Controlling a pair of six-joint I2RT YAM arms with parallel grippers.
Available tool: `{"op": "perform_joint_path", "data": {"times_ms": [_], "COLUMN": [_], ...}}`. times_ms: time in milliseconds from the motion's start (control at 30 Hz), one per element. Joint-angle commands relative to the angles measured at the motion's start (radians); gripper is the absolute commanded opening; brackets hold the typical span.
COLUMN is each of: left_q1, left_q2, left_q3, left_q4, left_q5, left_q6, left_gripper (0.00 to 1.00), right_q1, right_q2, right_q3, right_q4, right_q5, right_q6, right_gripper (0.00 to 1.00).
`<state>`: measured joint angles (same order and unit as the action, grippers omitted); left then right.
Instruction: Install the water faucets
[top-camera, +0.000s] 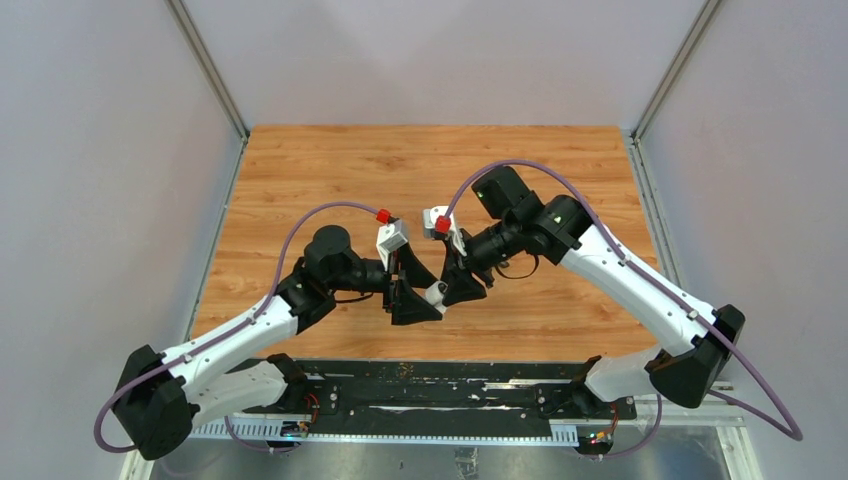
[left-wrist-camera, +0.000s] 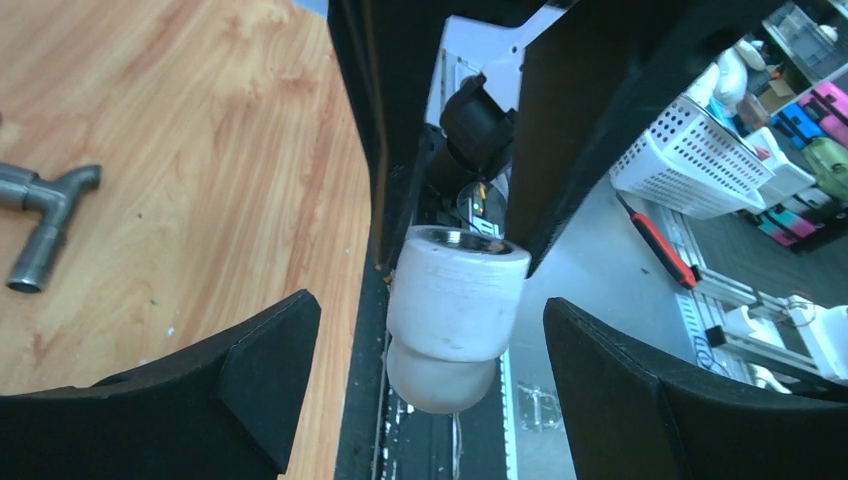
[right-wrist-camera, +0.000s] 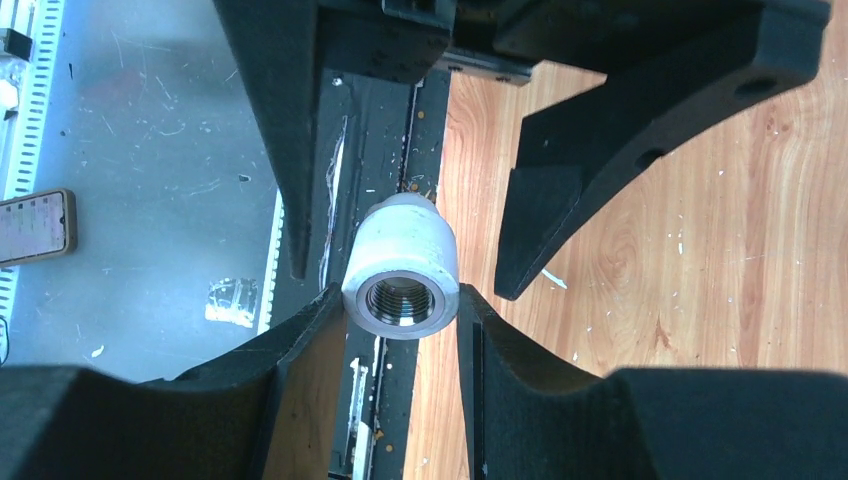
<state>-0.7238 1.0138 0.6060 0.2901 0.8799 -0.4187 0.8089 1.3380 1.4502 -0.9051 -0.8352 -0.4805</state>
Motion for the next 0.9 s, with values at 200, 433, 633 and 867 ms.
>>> {"op": "perform_joint_path", "data": {"times_ms": [200, 433, 633, 867], "left_q1": [-0.005, -0.005, -0.005, -0.006], "left_q2": [-0.064, -0.054, -0.042, -0.036], "left_q3": [0.006, 0.008, 0.020, 0.022], "left_q4": [0.012, 0.012, 0.012, 0.012], "left_q5": [-0.020, -0.011, 0.000, 0.018], "left_q6": [0.031, 0.031, 0.036, 0.041], "left_gripper": [0.71, 0.69, 0.53, 0.50], "right_q1": [0.019, 0.027, 0.035, 0.036], "right_q2": [0.013, 0.024, 0.039, 0.061], "right_q3": [0.060, 0.073, 0.092, 0.115], "right_q4": [-0.033, -0.031, -0.031, -0.030], "right_q5": [-0.014, -0.032, -0.034, -0.047], "right_q6": [-0.008, -0.008, -0.008, -0.003], "right_gripper": [0.00, 0.00, 0.00, 0.00]}}
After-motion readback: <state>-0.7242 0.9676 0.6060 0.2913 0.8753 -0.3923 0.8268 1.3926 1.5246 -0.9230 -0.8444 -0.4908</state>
